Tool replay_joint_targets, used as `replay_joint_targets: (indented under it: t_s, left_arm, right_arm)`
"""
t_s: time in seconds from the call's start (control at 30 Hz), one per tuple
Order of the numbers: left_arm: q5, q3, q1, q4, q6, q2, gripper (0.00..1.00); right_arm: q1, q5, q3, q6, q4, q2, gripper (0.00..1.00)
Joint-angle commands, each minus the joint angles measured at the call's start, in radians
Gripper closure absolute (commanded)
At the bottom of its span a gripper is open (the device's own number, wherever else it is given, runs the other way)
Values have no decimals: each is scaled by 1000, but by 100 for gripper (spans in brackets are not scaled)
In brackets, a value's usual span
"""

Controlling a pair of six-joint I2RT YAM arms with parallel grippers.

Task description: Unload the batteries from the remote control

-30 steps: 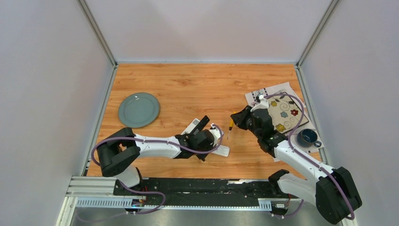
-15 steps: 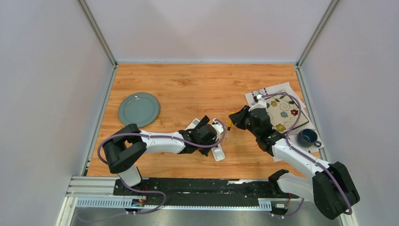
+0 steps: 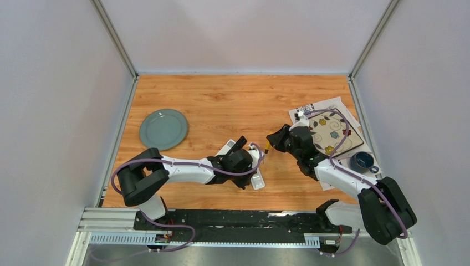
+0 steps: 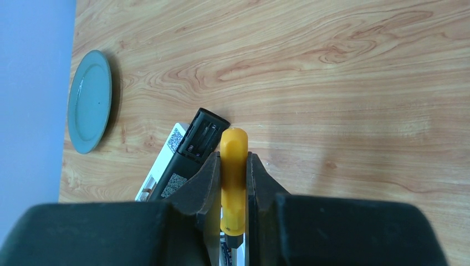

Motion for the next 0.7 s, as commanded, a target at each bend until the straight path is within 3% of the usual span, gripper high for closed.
replay_joint_targets:
  t_s: [0.0, 0.4, 0.67]
  left_arm:
    - [44, 42, -19, 28, -32, 56, 100]
    - [-21, -16, -5, -1, -29, -100, 100]
    - [44, -99, 72, 32, -82, -186, 100]
  right_arm:
    - [8, 8, 7, 3, 63, 1, 100]
    - [59, -6, -32, -51, 197, 24, 100]
    - [122, 42, 23, -74, 201, 92, 100]
